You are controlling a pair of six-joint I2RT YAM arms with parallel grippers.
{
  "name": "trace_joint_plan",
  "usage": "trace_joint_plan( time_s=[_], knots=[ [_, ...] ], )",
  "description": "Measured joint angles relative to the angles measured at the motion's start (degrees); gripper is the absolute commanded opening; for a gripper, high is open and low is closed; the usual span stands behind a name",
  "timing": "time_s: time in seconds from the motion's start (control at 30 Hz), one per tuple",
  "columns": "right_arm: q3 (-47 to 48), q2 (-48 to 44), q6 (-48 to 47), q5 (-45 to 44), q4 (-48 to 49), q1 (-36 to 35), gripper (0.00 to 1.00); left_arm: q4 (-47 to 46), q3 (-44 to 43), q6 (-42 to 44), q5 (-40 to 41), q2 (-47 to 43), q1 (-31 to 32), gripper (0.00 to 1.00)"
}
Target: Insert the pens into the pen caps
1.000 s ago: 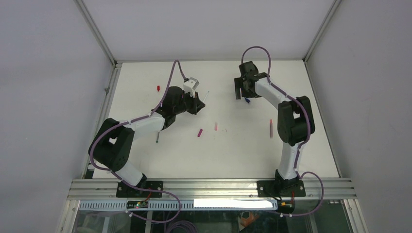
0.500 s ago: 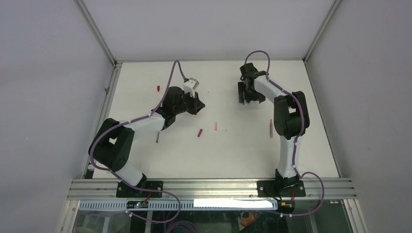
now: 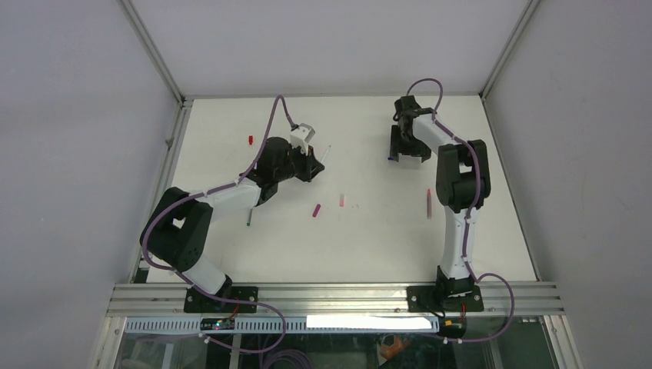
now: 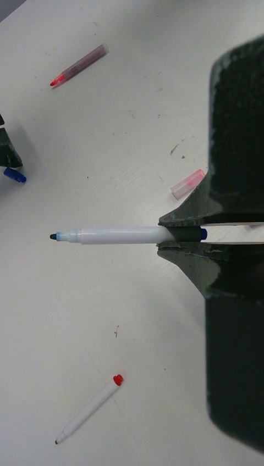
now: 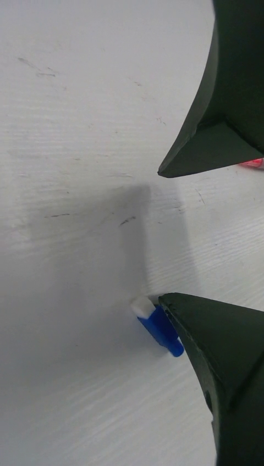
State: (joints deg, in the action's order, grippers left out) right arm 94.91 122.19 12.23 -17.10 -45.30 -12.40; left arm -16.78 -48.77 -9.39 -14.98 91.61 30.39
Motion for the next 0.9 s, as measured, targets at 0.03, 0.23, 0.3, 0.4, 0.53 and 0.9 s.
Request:
trace_joint_plan(
  time_s=[0.03,0.23,0.3,0.4,0.53,0.9],
  knots=[
    [0.72,0.48,0.15,0.0,-0.02,0.24,0.79,0.02,0.0,0.0,0.0,0.0,0.0,0.0],
    [3.52,2.34,1.66,-0.24,0.83,0.96,0.77,0.42,0.0,0.0,0.04,-0.02,0.0,0.0],
    [3.28,2.25,2.75,-0.2,1.66,0.79,0.77,0.66,0.0,0.0,0.09,-0.02,0.0,0.0],
    [1.09,0.68,4.85,-0.15,2.78,0.2,0.77,0.9,0.04,0.0,0.15,-0.22,0.0,0.0],
    [-1.4,-3.23,7.34,-0.66,2.99,-1.75,0.76,0.85,0.28,-0.02,0.13,-0.37,0.0,0.0],
    [1.68,-3.15,8.85,-2.78,4.59,-5.05,0.55,0.9,2.47,0.02,1.29,-2.69,0.0,0.0]
  ],
)
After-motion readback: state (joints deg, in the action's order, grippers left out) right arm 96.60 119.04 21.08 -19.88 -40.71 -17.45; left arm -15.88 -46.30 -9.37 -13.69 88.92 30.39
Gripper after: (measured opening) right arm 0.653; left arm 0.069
